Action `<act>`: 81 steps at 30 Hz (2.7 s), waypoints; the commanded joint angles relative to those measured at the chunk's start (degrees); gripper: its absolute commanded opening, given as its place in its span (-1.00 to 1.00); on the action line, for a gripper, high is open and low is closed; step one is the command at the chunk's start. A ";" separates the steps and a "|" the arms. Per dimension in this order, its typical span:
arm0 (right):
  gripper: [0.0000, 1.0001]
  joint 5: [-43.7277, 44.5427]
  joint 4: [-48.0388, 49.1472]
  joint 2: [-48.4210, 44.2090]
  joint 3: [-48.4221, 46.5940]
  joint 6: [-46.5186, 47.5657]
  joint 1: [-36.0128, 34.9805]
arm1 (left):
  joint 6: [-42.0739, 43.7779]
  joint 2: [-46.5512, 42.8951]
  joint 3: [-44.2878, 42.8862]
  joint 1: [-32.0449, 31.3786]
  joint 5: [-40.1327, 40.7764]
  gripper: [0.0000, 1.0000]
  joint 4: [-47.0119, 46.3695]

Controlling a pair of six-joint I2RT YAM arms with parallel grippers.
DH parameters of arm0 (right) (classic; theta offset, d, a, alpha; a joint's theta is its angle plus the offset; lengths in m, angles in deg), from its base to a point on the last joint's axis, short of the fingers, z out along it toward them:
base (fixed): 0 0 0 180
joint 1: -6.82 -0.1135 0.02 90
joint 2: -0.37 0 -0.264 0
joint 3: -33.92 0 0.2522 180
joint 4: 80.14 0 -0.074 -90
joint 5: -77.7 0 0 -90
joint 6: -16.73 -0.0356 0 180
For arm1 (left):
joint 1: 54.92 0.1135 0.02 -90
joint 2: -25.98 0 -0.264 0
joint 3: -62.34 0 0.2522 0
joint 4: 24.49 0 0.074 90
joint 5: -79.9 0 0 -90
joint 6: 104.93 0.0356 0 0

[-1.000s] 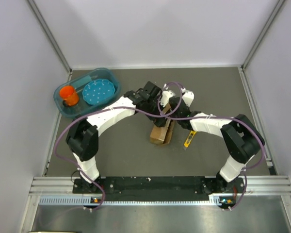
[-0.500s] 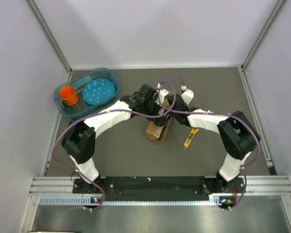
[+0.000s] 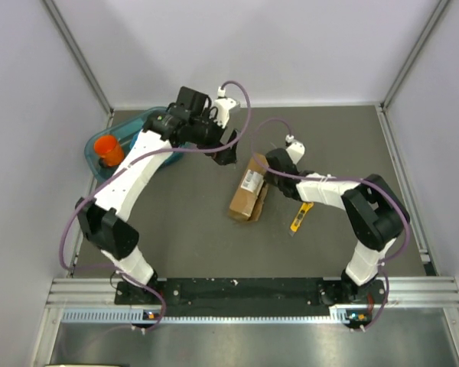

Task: Unpack the express box
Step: Open the express box at the center of the board.

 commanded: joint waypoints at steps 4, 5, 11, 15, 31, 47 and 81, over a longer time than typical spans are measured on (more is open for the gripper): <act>-1.00 -2.61 -0.88 1.48 -6.18 -2.89 0.68 | 1.05 -20.04 28.37 -9.50 15.38 0.98 -20.72; -1.00 -2.53 -1.85 1.57 -6.63 -2.80 0.60 | 0.35 -19.61 29.88 -11.18 17.86 0.98 -20.80; -1.00 -2.09 -1.86 1.05 -5.41 -3.41 0.68 | 0.25 -14.43 31.48 -19.27 29.19 0.98 -27.56; -1.00 -1.65 -1.86 0.34 -4.62 -3.33 0.59 | 1.58 -9.42 28.94 -21.56 33.43 0.98 -30.12; -1.00 -2.79 -2.56 0.61 -5.14 -1.83 0.68 | -0.88 -0.27 22.43 -28.85 38.64 0.98 -29.17; -1.00 -1.47 -3.27 0.08 -5.14 -1.30 -0.73 | -0.19 -2.72 31.83 -29.91 34.40 0.96 -33.11; -1.00 -1.91 -10.30 2.37 -10.33 -0.43 -0.81 | -3.96 -9.58 37.02 -25.25 29.66 0.87 -35.39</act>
